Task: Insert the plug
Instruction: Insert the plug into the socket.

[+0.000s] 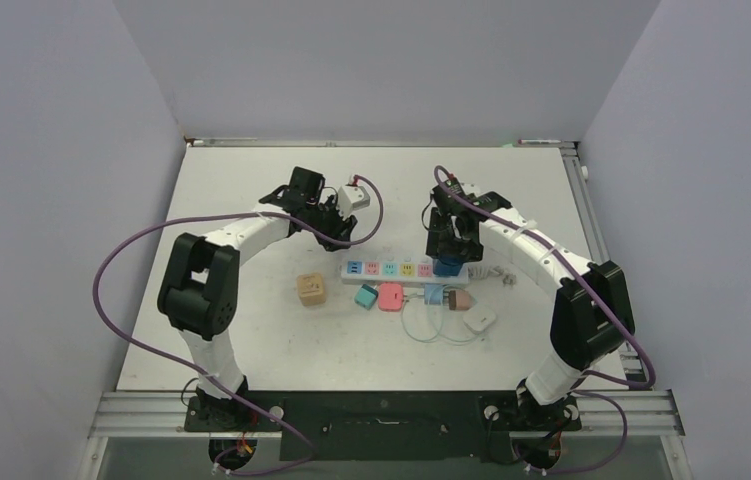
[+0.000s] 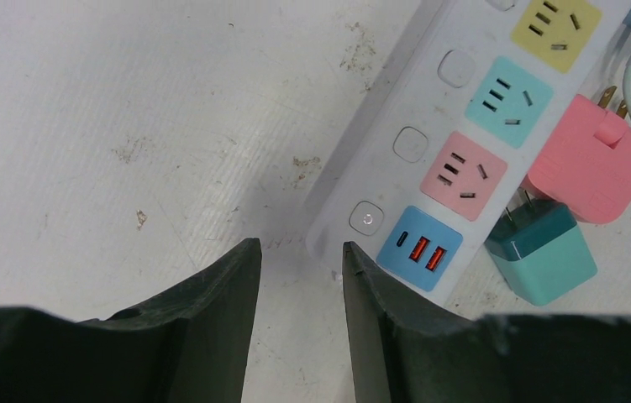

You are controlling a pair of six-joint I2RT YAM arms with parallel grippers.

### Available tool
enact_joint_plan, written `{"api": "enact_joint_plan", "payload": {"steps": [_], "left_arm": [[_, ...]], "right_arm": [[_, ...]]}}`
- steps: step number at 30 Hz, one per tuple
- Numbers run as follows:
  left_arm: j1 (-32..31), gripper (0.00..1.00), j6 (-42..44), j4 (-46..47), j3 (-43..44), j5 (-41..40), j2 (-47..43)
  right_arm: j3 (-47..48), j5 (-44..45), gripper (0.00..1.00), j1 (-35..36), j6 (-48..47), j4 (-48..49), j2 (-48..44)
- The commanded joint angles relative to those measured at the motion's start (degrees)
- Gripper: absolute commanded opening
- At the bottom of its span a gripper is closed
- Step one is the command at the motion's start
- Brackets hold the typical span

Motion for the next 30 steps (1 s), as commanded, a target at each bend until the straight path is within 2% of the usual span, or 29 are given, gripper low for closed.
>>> {"api": "enact_joint_plan", "payload": {"steps": [1,21,30], "left_arm": [[-0.26,0.38,-0.29,1.41,0.71,0.53,-3.49],[-1.14,0.37,-1.49,3.51,-2.38,0.91,-7.35],[-1.74,0.37,-1.06,3.79,-3.30,0.91,-8.75]], "right_arm": [[-0.83,1.85,0.05,0.77,0.14,1.75,-0.31],[-1.02,3.23,0.05,1.23,0.95,1.13,0.13],[-0.50,7.50,0.05,4.39,6.11,-2.49,0.11]]}}
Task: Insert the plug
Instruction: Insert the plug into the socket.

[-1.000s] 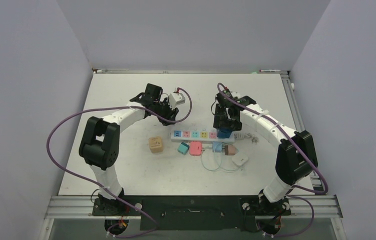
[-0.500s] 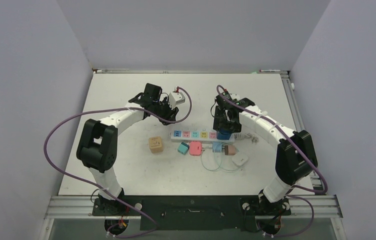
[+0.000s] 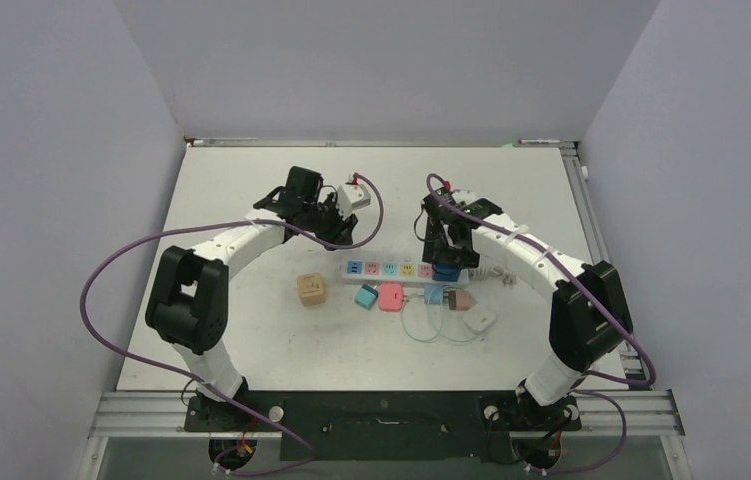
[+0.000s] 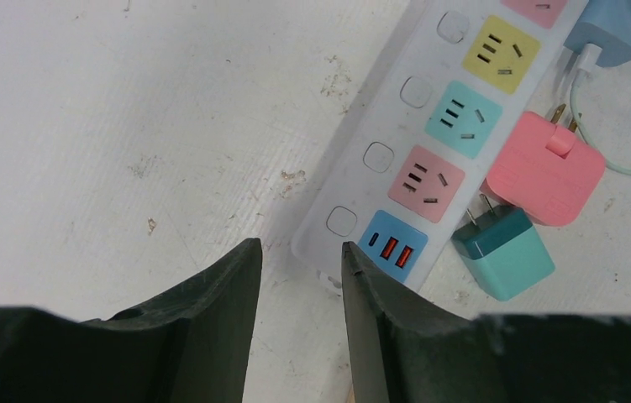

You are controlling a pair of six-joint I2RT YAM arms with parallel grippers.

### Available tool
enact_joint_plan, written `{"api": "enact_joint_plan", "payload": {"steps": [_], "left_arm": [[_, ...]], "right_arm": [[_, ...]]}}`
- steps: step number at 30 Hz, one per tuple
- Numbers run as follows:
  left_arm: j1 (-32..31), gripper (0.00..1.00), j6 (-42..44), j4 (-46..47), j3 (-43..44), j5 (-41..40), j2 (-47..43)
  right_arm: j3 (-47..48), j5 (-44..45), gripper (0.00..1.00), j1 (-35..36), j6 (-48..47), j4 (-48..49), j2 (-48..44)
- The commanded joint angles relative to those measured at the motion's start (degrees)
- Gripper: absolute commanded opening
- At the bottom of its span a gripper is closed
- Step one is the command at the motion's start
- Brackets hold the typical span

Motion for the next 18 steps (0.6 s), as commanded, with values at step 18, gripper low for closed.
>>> {"api": "enact_joint_plan", "payload": {"steps": [18], "left_arm": [[-0.93,0.37,1.59,1.49,-1.51,0.05,-3.66]], "right_arm": [[1.94,5.99,0.05,1.58,5.83,-1.46,-0.34]]}}
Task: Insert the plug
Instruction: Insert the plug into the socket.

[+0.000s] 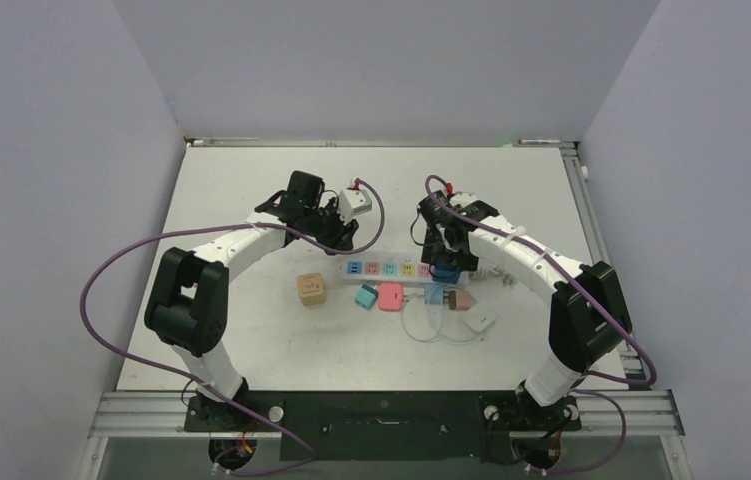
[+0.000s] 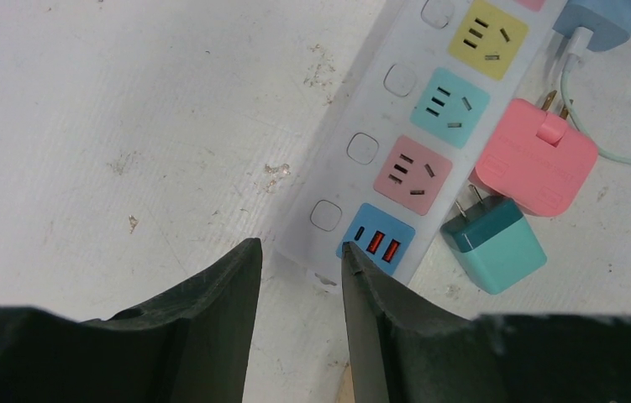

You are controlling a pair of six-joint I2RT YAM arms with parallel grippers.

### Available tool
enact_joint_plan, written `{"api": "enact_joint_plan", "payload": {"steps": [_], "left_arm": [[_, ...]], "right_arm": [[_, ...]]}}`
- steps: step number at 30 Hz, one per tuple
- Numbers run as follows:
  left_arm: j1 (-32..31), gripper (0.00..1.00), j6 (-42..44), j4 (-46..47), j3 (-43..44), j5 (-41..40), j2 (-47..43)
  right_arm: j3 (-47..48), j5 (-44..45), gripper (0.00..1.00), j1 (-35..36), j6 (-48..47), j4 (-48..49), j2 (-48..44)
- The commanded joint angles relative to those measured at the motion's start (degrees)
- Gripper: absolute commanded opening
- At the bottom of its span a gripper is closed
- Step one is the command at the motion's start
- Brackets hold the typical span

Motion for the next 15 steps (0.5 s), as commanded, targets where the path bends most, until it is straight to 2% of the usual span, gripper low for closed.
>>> {"api": "enact_joint_plan", "payload": {"steps": [1,15], "left_arm": [[-0.20,0.37,1.06,1.00,0.38,0.04,-2.69],[-0.12,0.37,2.12,-0.23,1.02,-0.87,-1.32]], "right_arm": [[1.98,1.86,0.05,-0.19,0.29,0.52,-0.37],[-0.94,0.26,0.05,0.01,3.29,2.98,-1.39]]}}
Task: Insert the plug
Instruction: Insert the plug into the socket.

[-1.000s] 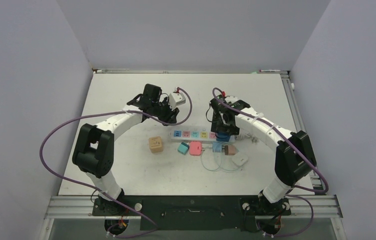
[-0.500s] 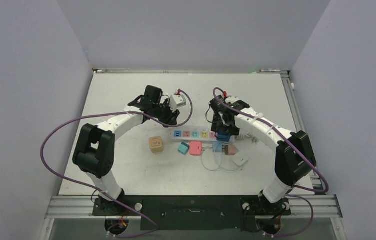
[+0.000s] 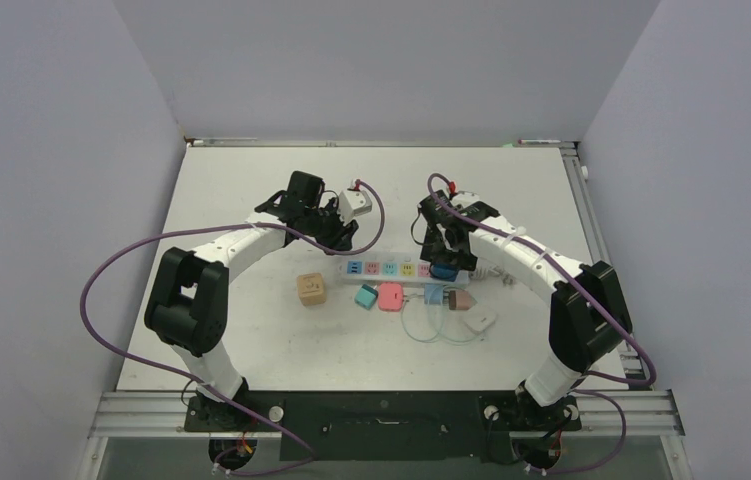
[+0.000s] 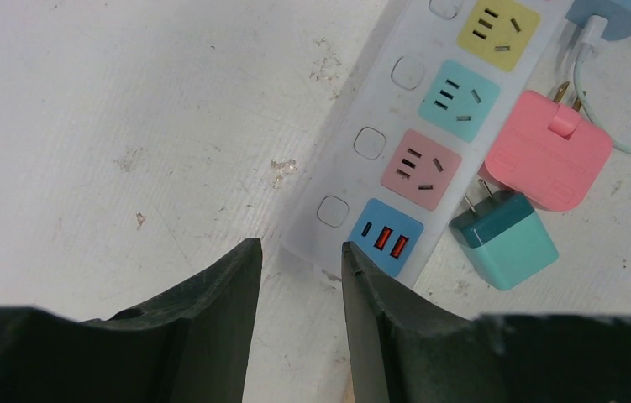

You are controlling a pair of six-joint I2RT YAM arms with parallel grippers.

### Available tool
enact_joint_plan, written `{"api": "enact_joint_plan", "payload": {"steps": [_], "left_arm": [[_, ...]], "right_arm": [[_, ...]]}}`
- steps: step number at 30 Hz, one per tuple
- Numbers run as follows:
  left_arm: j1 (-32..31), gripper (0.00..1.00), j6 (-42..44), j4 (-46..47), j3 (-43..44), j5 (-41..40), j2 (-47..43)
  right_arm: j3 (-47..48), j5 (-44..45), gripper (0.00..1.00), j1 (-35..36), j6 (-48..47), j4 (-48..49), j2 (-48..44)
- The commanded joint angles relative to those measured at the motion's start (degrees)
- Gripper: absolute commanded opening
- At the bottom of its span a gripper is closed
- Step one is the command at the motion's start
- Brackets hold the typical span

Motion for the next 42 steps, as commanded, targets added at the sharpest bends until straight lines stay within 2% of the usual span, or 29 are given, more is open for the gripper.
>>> {"api": "enact_joint_plan", "payload": {"steps": [1,17,31,42], "left_arm": [[-0.12,0.37,0.87,-0.18,1.03,-0.28,-1.22],[0.41,0.36,1.73,-1.49,1.79,-0.46,-1.21],[0.84,0.36,1.48,-2.05,2.64,0.11,-1.02],[0.94,0.36,1.67,-2.14,2.49,0.39,-1.11]], "right_arm": [[-0.01,0.45,0.05,-0.01,0.76,0.77,-1.29],[-1.90,0.18,0.05,-0.34,0.30,2.16,0.04],[-0.55,-1.76,0.05,-2.29,-4.59,1.79,4.08],[-5.14,-0.27,0.05,-2.03,-4.57,3.74,5.15]]}}
